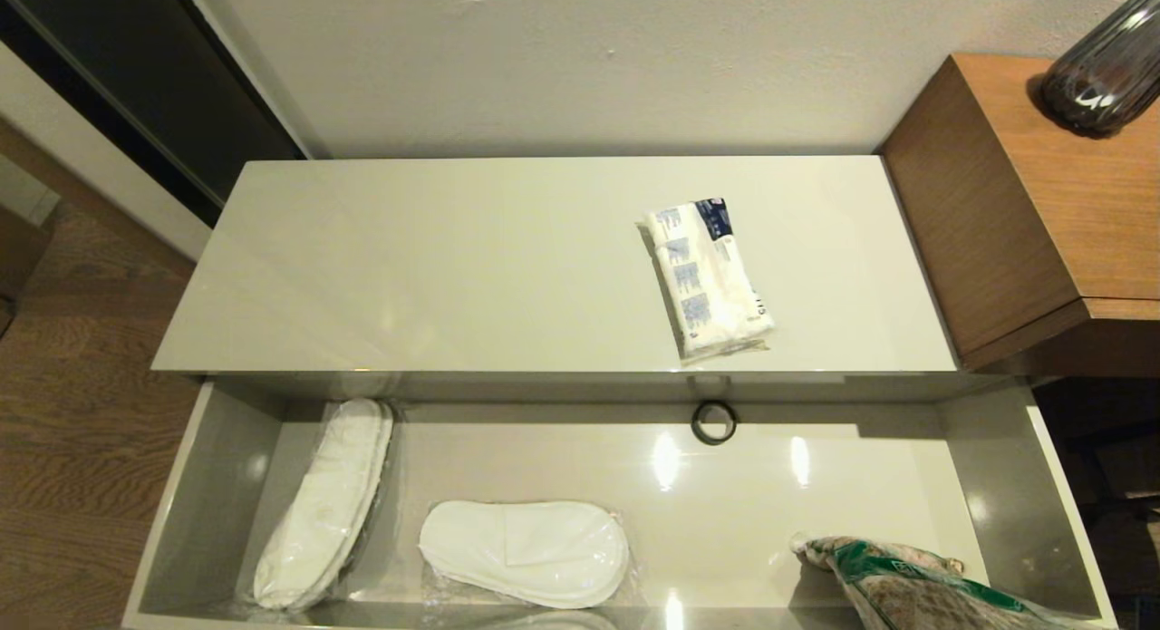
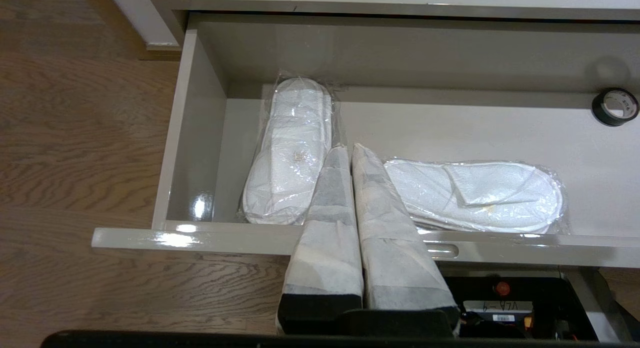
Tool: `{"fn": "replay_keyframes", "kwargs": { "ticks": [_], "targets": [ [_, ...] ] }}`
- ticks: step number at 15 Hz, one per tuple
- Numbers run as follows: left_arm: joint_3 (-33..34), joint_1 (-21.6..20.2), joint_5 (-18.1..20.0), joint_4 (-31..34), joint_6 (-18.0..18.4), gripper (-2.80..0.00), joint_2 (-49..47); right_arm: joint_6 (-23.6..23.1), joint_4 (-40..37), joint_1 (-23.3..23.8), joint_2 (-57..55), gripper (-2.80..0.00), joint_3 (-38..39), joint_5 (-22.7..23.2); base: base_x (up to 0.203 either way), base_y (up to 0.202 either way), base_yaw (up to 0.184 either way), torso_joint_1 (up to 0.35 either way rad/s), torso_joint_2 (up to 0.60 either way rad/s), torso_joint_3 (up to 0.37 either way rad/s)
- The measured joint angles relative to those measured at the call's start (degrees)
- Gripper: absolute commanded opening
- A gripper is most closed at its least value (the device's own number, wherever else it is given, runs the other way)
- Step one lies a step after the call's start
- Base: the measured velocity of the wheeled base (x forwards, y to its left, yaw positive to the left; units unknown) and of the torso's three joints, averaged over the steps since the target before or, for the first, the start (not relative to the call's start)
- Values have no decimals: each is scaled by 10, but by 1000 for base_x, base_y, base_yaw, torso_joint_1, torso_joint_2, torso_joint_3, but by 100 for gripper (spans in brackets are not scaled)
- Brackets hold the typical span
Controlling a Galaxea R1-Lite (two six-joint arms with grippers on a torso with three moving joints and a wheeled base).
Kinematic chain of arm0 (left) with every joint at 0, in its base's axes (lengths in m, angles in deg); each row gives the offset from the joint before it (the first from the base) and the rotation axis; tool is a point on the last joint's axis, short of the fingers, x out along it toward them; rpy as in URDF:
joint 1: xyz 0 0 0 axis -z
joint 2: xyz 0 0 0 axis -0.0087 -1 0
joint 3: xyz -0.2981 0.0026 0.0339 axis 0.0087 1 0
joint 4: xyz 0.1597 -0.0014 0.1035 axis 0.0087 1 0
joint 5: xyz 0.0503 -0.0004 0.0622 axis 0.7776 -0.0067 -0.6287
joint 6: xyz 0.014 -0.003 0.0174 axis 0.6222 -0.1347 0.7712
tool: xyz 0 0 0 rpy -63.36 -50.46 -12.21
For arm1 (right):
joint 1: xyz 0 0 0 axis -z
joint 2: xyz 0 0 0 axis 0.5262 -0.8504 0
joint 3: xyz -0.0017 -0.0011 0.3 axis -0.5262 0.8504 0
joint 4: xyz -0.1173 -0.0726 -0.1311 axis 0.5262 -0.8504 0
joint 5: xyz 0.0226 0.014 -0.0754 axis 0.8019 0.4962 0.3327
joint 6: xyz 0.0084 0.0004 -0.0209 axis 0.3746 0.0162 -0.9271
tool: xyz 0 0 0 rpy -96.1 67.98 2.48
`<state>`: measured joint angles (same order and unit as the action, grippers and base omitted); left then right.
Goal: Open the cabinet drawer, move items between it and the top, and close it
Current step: Pick up the tissue on the table
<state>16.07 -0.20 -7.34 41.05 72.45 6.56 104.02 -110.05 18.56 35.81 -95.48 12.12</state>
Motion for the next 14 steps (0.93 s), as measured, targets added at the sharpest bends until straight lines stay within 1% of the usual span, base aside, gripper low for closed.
{"fn": "replay_keyframes", "kwargs": {
  "ticks": [2, 5, 8, 9, 11, 14],
  "targets": [
    [0, 0, 0, 0, 0, -280, 0, -33, 1, -1, -36, -280, -64, -4, 0, 0, 0, 0, 0, 0],
    [0, 0, 0, 0, 0, -280, 0, -67, -2, -9, -130, -280, -209, -14, 0, 0, 0, 0, 0, 0],
    [0, 0, 0, 0, 0, -280, 0, -116, 1, -43, -246, -280, -338, -44, 0, 0, 0, 0, 0, 0],
    [0, 0, 0, 0, 0, -280, 0, -124, 2, -55, -280, 0, -371, -55, 0, 0, 0, 0, 0, 0],
    [0, 0, 0, 0, 0, -280, 0, -133, 20, -85, -348, 0, -426, -75, 0, 0, 0, 0, 0, 0],
    [0, 0, 0, 0, 0, -280, 0, -135, 103, -126, -425, 0, -455, -96, 0, 0, 0, 0, 0, 0]
  ]
}}
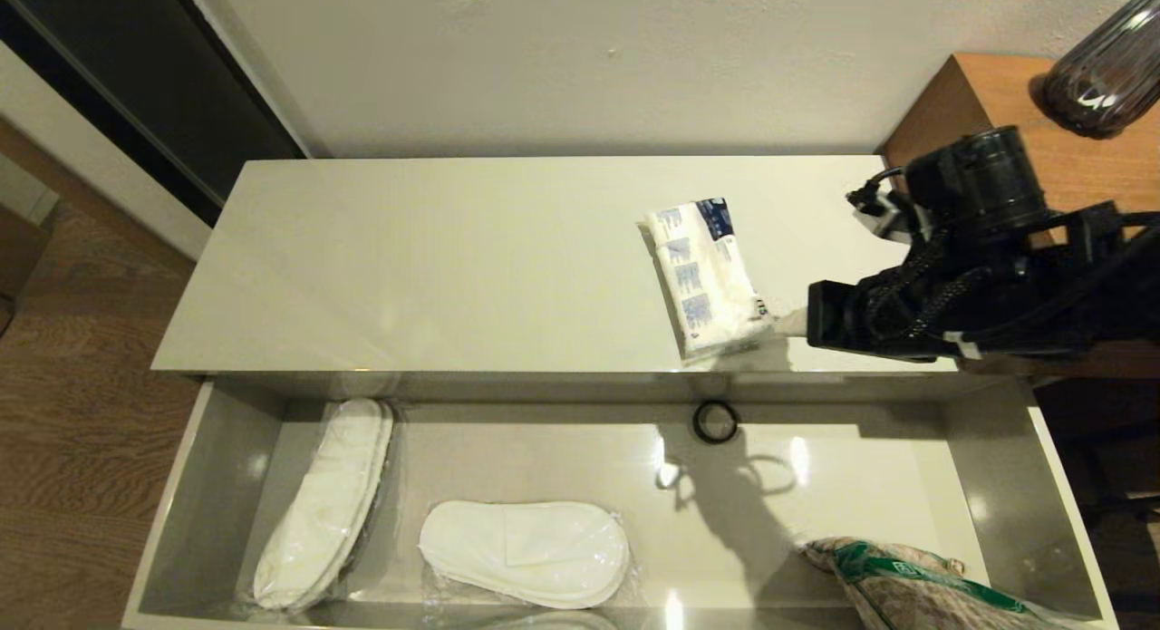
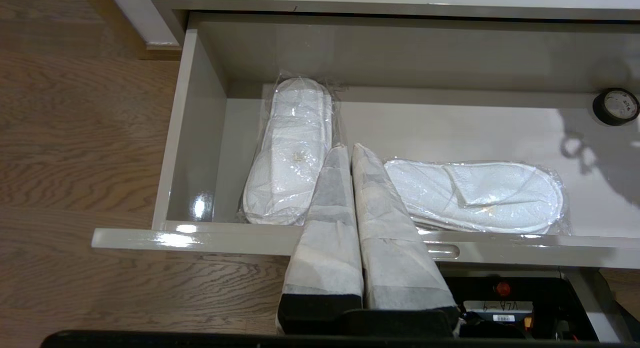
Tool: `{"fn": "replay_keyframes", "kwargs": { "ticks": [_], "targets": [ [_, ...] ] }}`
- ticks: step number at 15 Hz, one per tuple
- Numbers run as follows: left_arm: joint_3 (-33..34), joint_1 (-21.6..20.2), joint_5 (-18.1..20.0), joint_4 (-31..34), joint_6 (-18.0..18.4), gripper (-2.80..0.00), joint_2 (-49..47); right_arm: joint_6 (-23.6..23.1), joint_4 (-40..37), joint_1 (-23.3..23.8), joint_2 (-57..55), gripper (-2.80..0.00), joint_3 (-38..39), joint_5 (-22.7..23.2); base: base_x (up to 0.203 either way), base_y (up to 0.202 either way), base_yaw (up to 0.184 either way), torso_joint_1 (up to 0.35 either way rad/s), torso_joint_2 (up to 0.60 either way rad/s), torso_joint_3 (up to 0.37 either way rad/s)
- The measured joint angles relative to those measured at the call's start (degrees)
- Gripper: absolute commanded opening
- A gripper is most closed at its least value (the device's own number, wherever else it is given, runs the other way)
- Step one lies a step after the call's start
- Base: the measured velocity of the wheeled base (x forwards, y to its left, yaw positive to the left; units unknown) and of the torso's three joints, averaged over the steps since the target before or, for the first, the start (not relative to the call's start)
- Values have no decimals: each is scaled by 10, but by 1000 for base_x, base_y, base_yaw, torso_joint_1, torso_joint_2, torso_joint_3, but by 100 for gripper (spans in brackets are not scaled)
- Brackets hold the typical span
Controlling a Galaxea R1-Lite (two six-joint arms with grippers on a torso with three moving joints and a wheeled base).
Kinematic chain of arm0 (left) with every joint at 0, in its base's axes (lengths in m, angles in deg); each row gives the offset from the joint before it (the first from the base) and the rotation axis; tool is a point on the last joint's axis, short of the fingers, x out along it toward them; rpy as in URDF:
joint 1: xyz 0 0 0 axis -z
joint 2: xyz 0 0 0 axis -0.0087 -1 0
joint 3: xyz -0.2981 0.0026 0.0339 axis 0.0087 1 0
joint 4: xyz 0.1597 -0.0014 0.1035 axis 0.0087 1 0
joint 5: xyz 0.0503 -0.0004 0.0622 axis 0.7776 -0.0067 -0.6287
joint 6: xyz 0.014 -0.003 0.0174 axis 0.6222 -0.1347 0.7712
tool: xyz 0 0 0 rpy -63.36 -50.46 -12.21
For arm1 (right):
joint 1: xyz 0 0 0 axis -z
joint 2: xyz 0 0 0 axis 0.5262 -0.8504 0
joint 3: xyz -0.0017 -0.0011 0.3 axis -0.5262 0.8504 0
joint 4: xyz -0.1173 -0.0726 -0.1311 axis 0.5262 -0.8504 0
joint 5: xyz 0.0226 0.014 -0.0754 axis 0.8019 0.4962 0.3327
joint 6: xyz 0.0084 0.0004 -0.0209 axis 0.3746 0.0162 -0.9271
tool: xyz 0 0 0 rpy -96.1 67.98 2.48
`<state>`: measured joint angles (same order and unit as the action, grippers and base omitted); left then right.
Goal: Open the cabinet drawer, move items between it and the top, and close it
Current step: Pick up the tissue on the table
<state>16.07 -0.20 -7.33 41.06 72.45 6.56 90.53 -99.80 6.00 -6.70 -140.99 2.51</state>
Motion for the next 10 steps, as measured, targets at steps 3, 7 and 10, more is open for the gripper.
{"fn": "replay_keyframes", "kwargs": {
  "ticks": [3, 7, 10],
  "targets": [
    [0, 1, 0, 0, 0, -280, 0, 1, 59, -12, -62, 0, -31, -47, 0, 0, 0, 0, 0, 0],
    [0, 0, 0, 0, 0, -280, 0, -2, 104, -14, -110, 0, -83, -98, 0, 0, 0, 0, 0, 0],
    [0, 0, 0, 0, 0, -280, 0, -1, 108, -21, -138, 0, -93, -99, 0, 0, 0, 0, 0, 0]
  ]
}}
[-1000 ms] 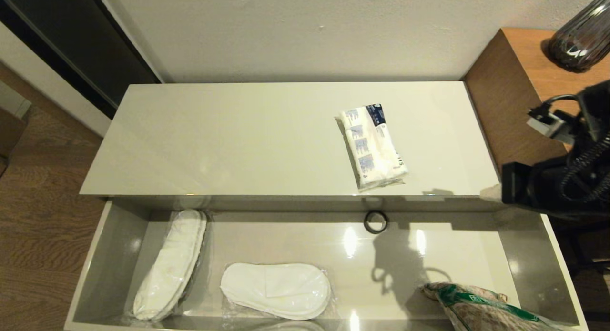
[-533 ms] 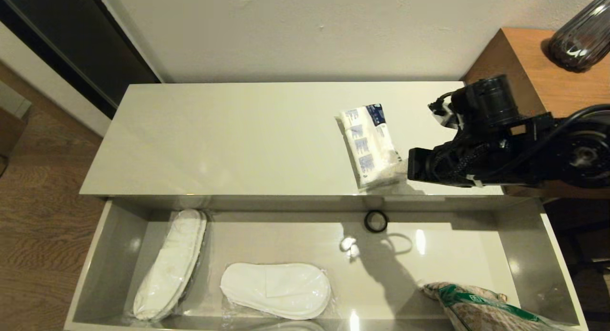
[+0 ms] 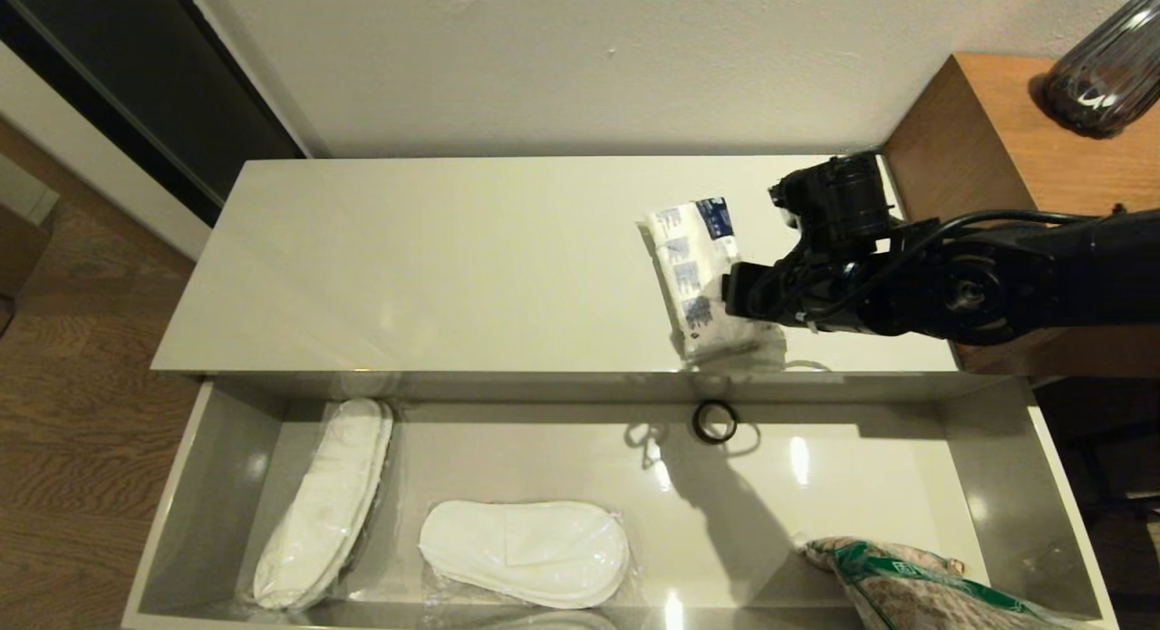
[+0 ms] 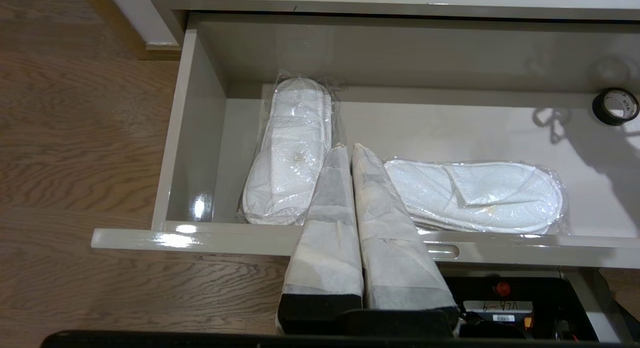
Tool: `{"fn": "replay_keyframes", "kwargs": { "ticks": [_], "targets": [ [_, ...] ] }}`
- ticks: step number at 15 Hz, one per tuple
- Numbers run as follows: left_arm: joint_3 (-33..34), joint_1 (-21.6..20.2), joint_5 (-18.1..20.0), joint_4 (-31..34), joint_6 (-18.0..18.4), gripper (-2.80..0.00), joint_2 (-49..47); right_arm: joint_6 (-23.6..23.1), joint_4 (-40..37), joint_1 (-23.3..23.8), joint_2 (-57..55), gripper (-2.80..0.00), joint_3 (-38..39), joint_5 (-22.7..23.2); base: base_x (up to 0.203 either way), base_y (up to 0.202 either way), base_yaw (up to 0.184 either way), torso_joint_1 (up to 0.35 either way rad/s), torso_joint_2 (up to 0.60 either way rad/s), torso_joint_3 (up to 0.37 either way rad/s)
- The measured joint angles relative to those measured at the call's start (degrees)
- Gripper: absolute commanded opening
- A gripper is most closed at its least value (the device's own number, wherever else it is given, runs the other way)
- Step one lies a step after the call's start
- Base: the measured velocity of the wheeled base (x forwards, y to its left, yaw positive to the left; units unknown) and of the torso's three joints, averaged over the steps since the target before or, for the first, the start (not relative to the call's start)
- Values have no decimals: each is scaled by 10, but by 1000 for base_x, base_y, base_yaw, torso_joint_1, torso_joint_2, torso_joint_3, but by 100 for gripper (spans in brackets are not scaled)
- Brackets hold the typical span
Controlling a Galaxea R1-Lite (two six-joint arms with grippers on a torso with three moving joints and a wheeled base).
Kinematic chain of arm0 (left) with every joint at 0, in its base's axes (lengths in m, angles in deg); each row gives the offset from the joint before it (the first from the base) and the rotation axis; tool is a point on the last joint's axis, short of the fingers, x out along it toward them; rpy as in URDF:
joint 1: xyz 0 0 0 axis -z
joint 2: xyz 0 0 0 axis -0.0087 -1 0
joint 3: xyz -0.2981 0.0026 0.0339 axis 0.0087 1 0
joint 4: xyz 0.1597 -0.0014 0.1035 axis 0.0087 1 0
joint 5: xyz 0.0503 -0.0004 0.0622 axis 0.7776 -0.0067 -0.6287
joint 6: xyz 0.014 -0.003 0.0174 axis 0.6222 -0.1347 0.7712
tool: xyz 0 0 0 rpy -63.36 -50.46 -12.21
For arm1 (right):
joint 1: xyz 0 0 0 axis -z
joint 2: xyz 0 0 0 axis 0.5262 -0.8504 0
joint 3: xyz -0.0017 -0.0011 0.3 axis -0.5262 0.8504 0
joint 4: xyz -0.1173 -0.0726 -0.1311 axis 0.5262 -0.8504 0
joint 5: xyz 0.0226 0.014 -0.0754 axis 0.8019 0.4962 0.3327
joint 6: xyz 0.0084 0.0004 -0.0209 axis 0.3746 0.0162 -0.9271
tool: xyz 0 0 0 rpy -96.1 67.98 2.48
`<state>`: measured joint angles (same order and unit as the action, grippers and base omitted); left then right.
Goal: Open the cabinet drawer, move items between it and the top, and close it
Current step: Pick up the tissue on the table
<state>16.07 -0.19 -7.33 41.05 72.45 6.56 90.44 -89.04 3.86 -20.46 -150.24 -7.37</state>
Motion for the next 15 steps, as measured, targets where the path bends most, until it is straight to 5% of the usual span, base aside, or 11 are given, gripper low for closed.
{"fn": "replay_keyframes", "kwargs": {
  "ticks": [2, 3, 15],
  "targets": [
    [0, 0, 0, 0, 0, -280, 0, 0, 2, -8, -12, 0, -2, -3, 0, 0, 0, 0, 0, 0],
    [0, 0, 0, 0, 0, -280, 0, 0, 2, -13, -17, -280, -4, -9, 0, 0, 0, 0, 0, 0],
    [0, 0, 0, 0, 0, -280, 0, 15, -29, -67, 48, -280, 80, -33, 0, 0, 0, 0, 0, 0]
  ]
}}
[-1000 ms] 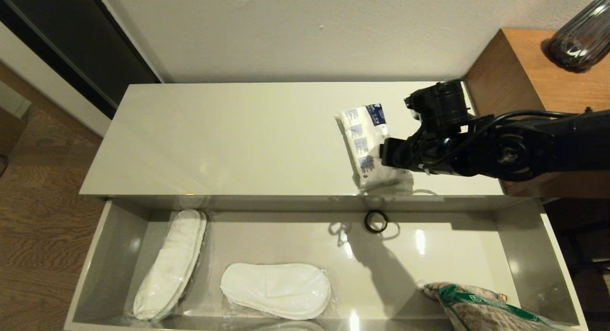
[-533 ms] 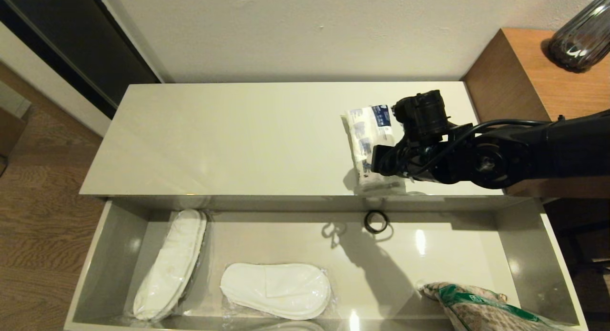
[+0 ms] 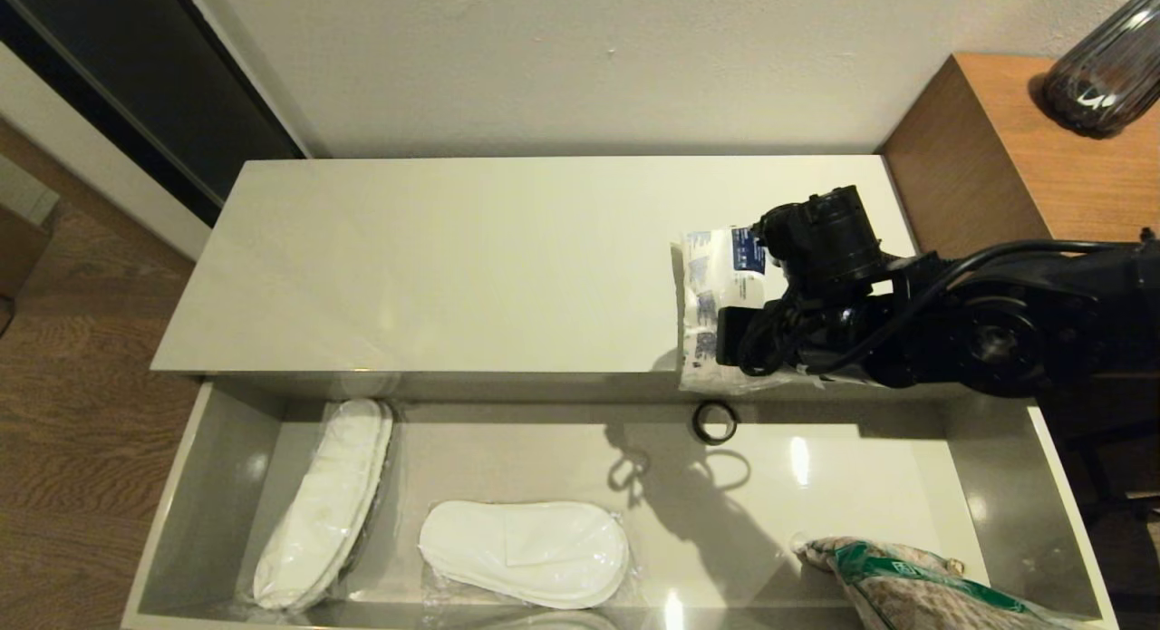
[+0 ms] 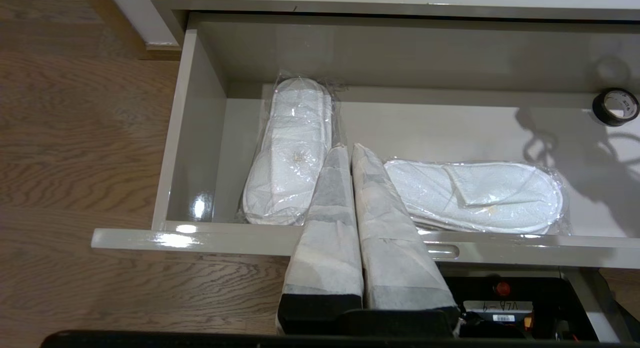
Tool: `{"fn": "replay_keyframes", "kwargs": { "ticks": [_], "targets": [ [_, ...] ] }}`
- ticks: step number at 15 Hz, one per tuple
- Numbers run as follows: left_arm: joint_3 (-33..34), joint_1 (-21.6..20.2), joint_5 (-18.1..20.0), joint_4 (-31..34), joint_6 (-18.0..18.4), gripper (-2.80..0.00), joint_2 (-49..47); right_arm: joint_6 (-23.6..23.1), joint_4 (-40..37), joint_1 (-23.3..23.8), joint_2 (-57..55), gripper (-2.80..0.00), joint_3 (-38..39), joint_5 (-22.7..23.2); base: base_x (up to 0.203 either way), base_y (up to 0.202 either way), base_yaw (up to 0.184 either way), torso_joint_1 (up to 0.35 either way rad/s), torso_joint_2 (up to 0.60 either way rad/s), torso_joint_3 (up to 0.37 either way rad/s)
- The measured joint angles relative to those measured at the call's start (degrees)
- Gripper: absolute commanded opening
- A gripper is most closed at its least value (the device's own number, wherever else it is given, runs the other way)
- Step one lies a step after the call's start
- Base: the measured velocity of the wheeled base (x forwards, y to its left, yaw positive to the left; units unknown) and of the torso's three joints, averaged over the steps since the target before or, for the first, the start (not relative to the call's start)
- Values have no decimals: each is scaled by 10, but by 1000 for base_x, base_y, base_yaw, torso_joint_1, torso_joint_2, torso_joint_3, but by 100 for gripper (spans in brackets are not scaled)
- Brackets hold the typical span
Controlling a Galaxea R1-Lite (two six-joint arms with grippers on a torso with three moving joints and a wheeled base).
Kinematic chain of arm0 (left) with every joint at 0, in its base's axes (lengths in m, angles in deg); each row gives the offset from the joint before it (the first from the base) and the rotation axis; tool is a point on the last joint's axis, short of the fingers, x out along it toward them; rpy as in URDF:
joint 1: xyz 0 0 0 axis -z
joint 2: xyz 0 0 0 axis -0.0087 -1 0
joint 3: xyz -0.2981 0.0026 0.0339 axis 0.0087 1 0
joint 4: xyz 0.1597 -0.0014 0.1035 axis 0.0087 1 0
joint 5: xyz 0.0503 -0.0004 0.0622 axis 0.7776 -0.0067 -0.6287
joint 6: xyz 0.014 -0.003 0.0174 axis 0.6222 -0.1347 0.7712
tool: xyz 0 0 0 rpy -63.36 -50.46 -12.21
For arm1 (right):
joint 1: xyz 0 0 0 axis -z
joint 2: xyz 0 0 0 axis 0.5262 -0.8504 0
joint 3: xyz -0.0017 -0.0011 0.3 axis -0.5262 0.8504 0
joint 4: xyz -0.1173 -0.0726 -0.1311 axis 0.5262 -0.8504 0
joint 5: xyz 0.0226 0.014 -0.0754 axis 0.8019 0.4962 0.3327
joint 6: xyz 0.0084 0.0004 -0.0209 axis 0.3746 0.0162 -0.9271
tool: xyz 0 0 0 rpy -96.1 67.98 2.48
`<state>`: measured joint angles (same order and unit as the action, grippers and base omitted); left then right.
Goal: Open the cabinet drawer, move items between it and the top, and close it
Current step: Pick up the tissue on the table, then put the tissue in the drawer
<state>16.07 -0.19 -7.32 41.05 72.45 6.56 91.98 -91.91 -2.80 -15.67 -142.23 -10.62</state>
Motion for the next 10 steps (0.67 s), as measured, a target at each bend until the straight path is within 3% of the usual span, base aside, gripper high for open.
{"fn": "replay_keyframes", "kwargs": {
  "ticks": [5, 10],
  "targets": [
    [0, 0, 0, 0, 0, -280, 0, 1, -7, -66, 60, -280, 106, 6, 0, 0, 0, 0, 0, 0],
    [0, 0, 0, 0, 0, -280, 0, 1, -8, -159, 64, -280, 134, 12, 0, 0, 0, 0, 0, 0]
  ]
}}
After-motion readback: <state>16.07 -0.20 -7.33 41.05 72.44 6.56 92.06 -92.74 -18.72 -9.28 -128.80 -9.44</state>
